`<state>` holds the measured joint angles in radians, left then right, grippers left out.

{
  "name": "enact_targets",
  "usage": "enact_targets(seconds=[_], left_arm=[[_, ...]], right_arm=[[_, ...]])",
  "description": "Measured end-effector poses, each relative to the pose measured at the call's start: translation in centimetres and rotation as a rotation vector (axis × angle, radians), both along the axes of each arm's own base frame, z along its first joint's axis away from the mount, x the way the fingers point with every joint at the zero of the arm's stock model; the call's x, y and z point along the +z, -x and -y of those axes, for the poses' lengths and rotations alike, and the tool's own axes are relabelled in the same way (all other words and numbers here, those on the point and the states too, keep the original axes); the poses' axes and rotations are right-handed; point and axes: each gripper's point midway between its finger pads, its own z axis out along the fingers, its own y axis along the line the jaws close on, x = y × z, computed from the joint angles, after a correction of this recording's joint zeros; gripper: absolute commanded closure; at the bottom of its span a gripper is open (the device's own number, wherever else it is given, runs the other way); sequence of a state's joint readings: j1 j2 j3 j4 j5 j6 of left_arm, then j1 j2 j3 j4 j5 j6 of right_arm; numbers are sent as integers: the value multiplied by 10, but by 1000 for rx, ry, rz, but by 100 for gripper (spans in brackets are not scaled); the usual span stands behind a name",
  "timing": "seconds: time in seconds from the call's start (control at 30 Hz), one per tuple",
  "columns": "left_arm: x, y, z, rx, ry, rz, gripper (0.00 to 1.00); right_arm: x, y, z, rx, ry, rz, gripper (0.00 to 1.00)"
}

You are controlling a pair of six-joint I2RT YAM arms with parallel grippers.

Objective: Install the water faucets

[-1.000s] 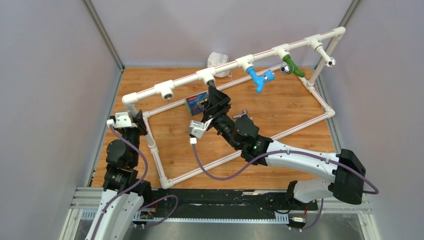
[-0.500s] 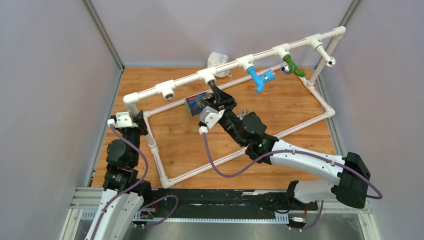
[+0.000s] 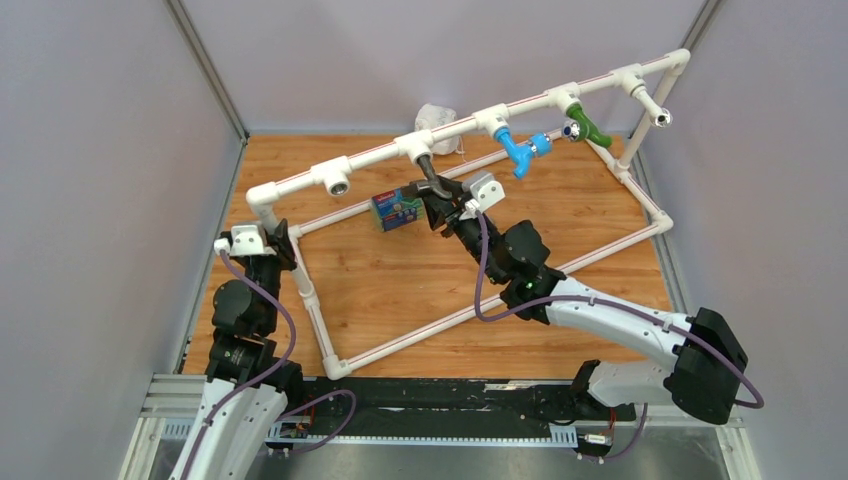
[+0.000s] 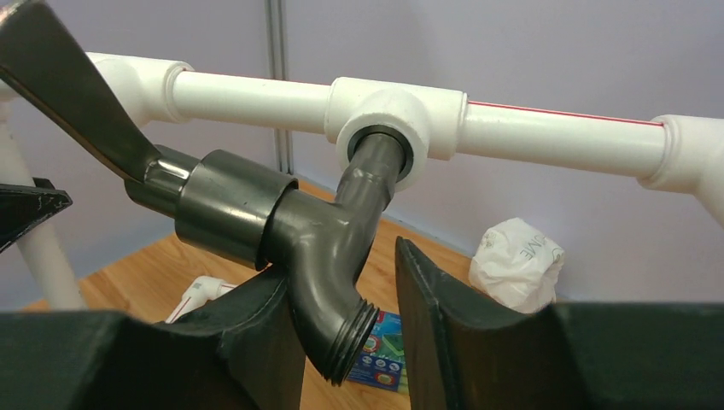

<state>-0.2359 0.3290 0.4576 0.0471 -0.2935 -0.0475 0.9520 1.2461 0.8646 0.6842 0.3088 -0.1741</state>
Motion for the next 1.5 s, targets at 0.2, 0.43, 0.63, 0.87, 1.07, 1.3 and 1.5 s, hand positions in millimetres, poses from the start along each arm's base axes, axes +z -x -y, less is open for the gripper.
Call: enact_targets(seconds=[0.2, 0.43, 0.63, 0.87, 1.07, 1.3, 1.5], left_arm=[[-2, 0, 0, 1, -2, -7, 100], [-4, 0, 0, 1, -4, -15, 100], [-5, -9, 0, 11, -2, -37, 100], [-6, -34, -6, 78, -1, -115, 99], [-4, -57, -5, 108, 3, -150, 74], [3, -61, -4, 110, 5, -147, 31], [38, -38, -11, 123, 34, -55, 23]], right_arm=[[-3, 5, 2, 31, 50, 13, 31], [14, 29, 49, -20, 124, 166, 0], [23, 44, 97, -130, 118, 228, 0], [20, 50, 167, -340, -23, 114, 0], [-19, 45, 205, -501, -77, -62, 0], [-61, 52, 250, -682, -194, -190, 0], [-64, 59, 268, -737, -309, -229, 0]])
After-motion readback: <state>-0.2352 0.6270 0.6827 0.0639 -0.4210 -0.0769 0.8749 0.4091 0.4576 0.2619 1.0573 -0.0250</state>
